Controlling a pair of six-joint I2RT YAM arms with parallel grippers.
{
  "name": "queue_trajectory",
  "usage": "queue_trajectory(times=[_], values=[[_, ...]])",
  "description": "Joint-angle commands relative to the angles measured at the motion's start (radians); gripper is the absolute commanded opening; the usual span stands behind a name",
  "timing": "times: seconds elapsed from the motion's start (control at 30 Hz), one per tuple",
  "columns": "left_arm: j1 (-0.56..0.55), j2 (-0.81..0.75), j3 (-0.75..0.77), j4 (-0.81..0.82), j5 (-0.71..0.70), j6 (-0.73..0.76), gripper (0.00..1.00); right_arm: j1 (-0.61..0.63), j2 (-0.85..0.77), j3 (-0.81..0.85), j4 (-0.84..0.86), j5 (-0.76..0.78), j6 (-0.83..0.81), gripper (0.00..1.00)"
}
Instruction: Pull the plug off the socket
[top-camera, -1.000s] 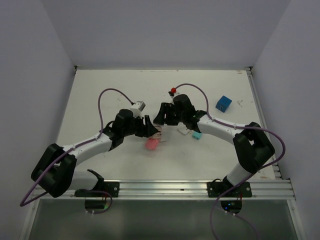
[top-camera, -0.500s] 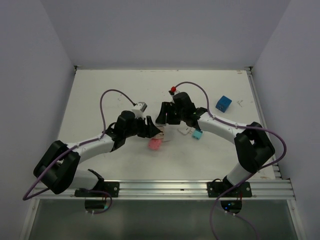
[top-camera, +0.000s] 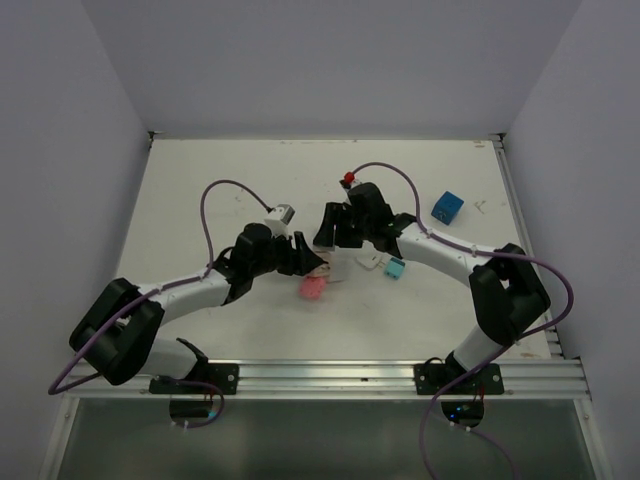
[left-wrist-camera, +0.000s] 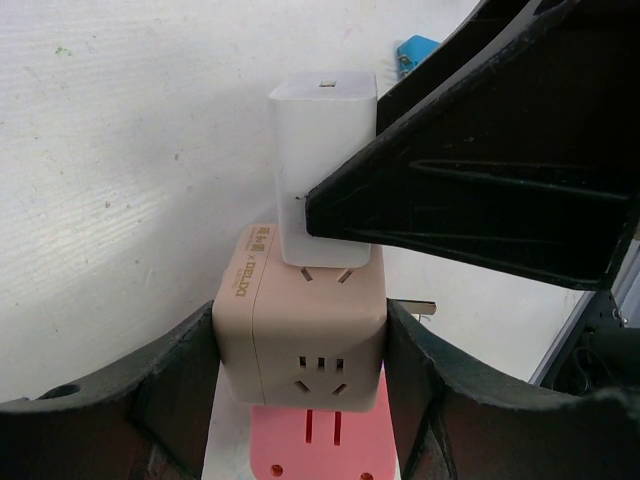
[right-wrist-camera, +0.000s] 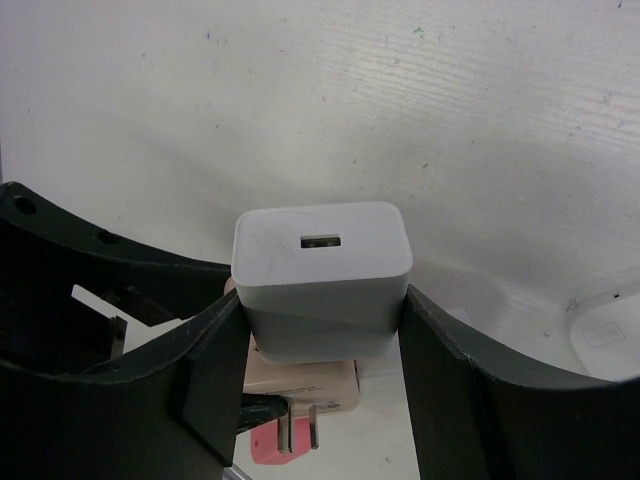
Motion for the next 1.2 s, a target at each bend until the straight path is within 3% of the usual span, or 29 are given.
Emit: queue_trajectory(times=[0.0, 0.57, 0.9, 1.17], values=[[-0.059, 0.053, -0.103, -0.285, 0.136, -0.007, 0.0, -0.116, -0.053, 0.152, 0.385, 0.228, 0.089, 0.0], [-0.095, 0.073, -0.113, -0.3, 0.13, -0.004, 0.0, -0.161, 0.008, 0.241, 0.375, 0.234, 0.046, 0.0], [-0.102, 0.045, -0.042, -0.406, 0.075, 0.016, 0.0, -0.171, 0.082, 0.381, 0.358, 0.154, -0.052, 0.0], [-0.102, 0.067, 0.001, -0.44, 0.072, 0.021, 0.0, -0.179, 0.054, 0.358, 0.385, 0.128, -0.144, 0.0]])
